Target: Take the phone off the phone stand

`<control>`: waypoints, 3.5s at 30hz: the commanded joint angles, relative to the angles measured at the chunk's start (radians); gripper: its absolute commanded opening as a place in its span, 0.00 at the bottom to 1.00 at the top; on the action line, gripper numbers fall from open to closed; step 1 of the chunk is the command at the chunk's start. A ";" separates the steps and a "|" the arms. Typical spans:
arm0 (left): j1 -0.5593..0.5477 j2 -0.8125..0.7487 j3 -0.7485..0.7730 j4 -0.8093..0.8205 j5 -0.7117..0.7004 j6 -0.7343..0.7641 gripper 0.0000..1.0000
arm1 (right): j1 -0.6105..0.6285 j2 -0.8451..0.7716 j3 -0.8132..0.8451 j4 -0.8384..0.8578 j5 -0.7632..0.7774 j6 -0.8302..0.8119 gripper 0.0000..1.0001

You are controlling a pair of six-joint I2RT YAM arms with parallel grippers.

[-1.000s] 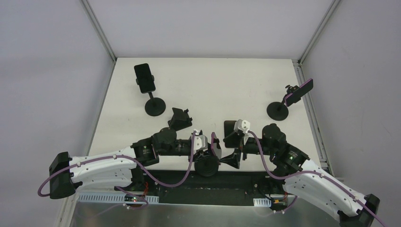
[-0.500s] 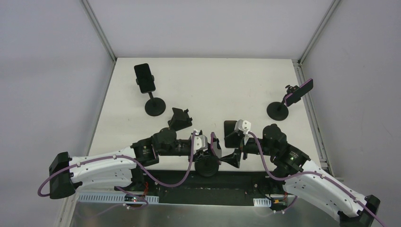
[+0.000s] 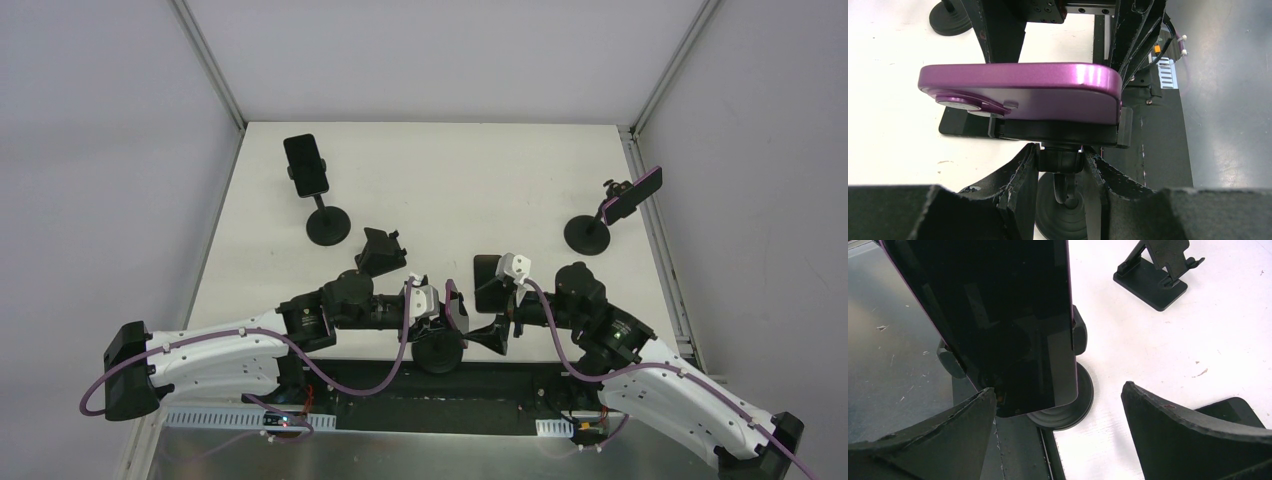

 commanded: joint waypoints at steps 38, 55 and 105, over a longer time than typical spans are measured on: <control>0.000 -0.041 -0.035 -0.002 0.020 0.051 0.00 | 0.000 0.019 0.046 0.039 0.049 0.085 0.99; 0.000 -0.084 -0.069 -0.001 0.047 0.111 0.00 | -0.002 0.061 0.186 -0.098 -0.020 0.105 0.99; -0.025 -0.044 -0.038 -0.011 0.026 0.143 0.00 | 0.008 0.109 0.180 0.038 -0.200 -0.154 0.99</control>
